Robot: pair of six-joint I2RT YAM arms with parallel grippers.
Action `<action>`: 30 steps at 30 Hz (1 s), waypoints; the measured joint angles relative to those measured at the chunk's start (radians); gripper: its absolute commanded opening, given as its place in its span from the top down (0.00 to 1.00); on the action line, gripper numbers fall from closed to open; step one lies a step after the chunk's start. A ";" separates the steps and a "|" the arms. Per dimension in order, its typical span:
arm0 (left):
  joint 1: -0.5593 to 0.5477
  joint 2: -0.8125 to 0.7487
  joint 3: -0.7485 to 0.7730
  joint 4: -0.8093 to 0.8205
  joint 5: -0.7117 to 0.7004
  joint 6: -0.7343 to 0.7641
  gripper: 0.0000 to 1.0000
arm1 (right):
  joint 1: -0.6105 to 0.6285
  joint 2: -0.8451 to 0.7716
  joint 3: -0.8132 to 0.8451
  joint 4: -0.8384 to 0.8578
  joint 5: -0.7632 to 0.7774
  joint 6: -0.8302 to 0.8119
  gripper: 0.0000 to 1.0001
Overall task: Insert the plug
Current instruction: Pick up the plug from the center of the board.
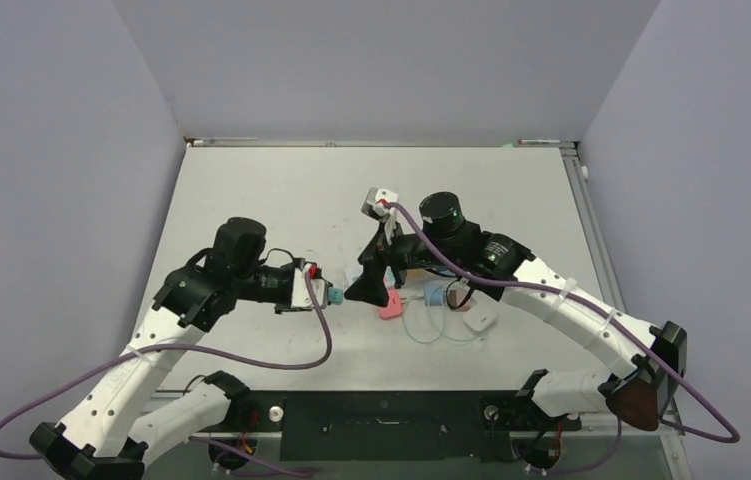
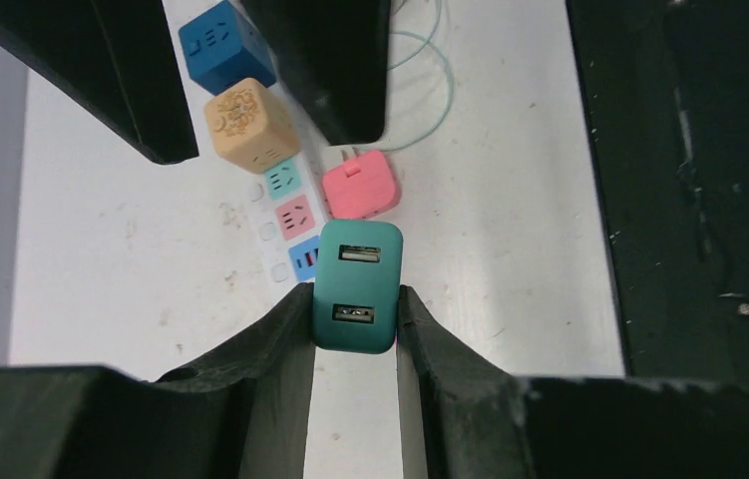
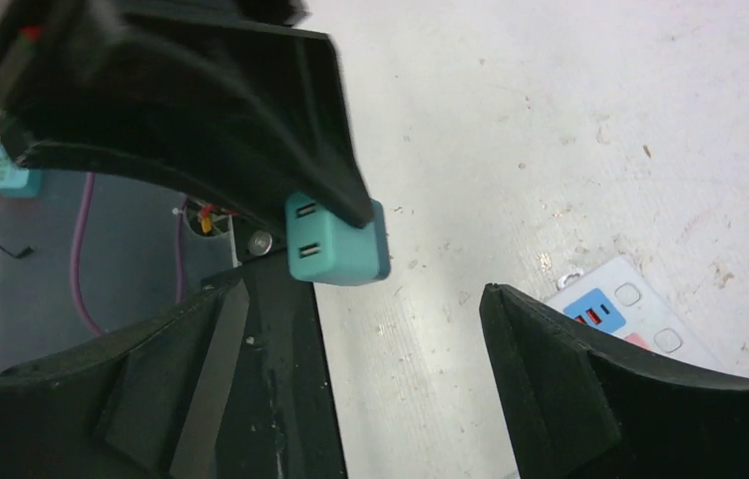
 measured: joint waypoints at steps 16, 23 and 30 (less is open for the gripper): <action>0.000 0.050 0.043 0.058 0.144 -0.301 1.00 | 0.145 -0.029 0.016 -0.051 0.072 -0.178 0.33; 0.001 0.051 0.071 0.037 0.166 -0.293 1.00 | 0.145 -0.029 0.016 -0.050 0.053 -0.186 0.71; 0.003 0.059 0.082 0.019 0.167 -0.298 0.87 | 0.147 -0.029 0.016 -0.046 0.054 -0.193 0.83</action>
